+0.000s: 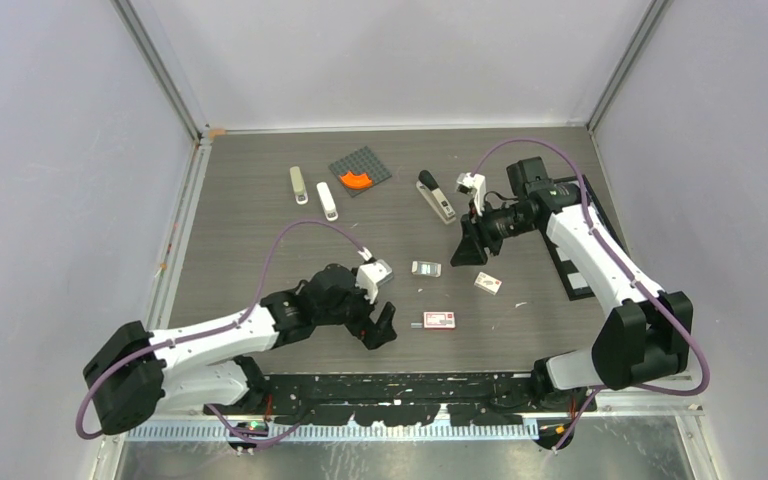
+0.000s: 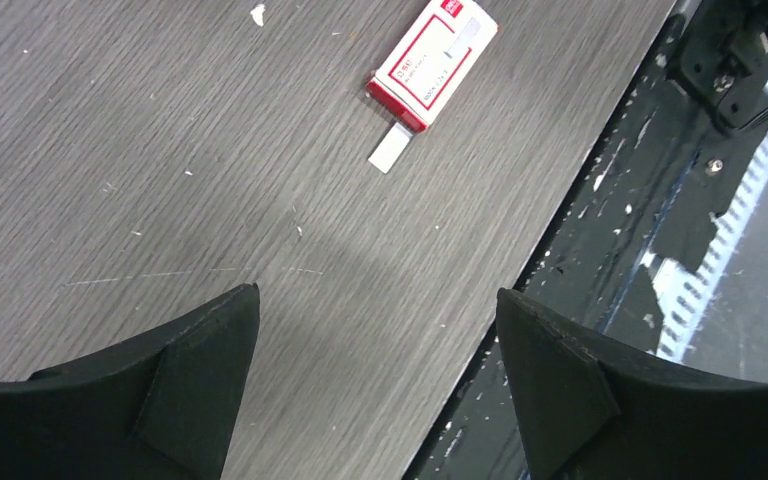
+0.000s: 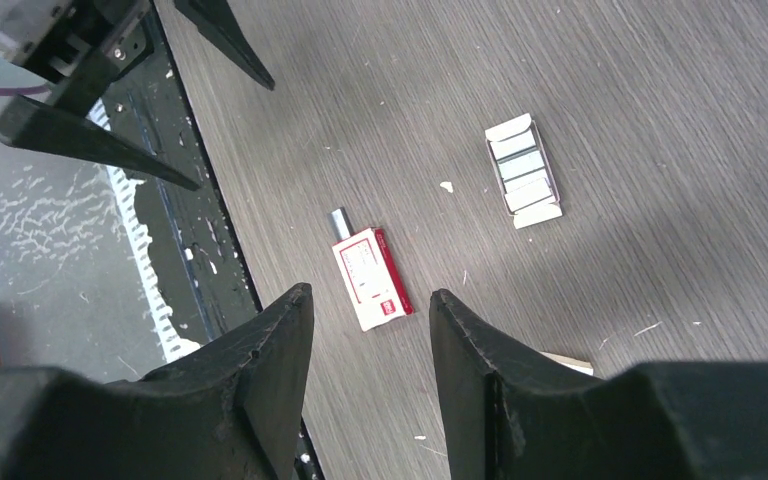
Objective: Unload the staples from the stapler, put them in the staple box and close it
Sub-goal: Place the staple in the staple box, then pick up the staple from the center of the board.
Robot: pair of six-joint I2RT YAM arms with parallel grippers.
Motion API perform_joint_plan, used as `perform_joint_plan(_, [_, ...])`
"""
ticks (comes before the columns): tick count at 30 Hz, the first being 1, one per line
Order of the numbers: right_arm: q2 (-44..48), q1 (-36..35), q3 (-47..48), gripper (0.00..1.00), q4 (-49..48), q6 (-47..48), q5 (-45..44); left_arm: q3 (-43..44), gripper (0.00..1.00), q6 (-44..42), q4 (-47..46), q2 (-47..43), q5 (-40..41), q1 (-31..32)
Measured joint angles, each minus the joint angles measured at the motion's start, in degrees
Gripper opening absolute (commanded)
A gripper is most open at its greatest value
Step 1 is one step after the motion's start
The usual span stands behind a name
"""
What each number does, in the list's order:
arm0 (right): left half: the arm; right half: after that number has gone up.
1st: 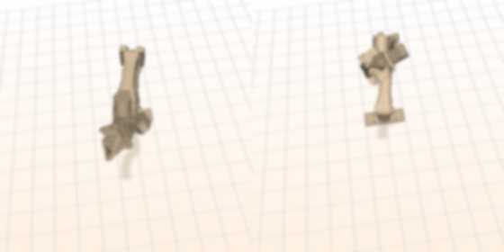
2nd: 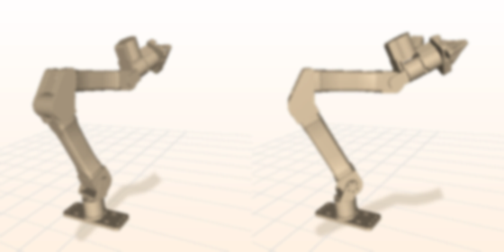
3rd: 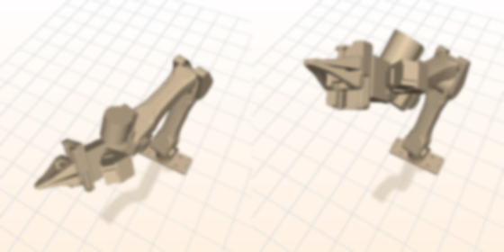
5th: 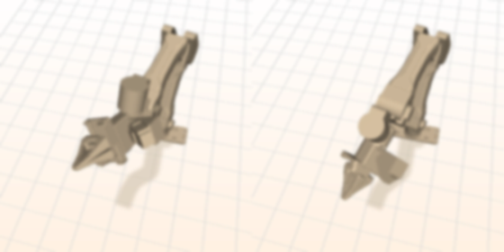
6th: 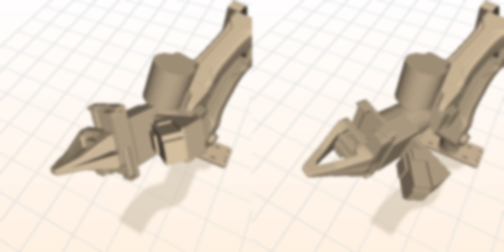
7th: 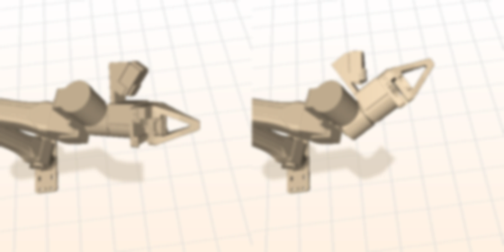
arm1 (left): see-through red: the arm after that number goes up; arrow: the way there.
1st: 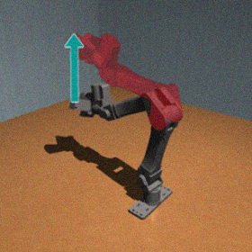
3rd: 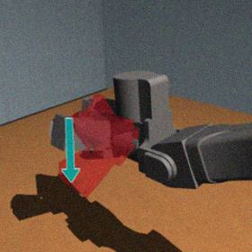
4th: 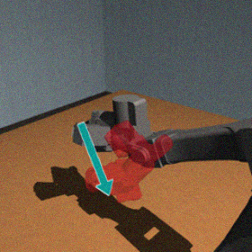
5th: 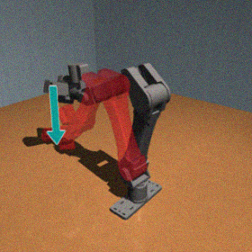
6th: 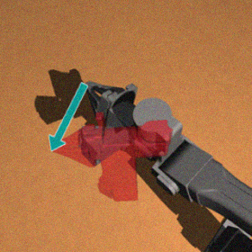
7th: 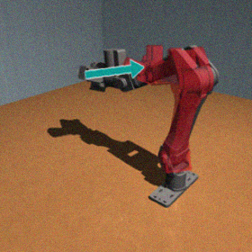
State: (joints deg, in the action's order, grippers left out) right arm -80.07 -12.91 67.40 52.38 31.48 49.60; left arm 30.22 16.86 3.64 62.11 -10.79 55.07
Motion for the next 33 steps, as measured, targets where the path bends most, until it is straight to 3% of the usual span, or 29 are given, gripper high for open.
perform_joint_plan(13, [0.37, 0.76, 0.0, 0.52, 0.7, 1.29, 1.33, 1.31, 0.84, -15.56, -6.75, 11.58, -8.48, 0.0])
perform_joint_plan(20, [0.37, 0.76, 0.02, 0.51, 1.77, 1.77, 1.79, 2.75, 0.81, -27.93, -11.78, 16.39, -13.79, 0.07])
perform_joint_plan(25, [0.35, 0.76, 0.15, 0.52, 2.51, 2.47, 2.19, 1.4, 0.66, -31.95, -17.44, 17.75, -15.58, 0.07])
perform_joint_plan(33, [0.35, 0.76, 0.9, 0.52, 3.3, 3.08, 3.15, 3.32, 0.55, -34.1, -19.78, 27.47, -17.29, 0.33])
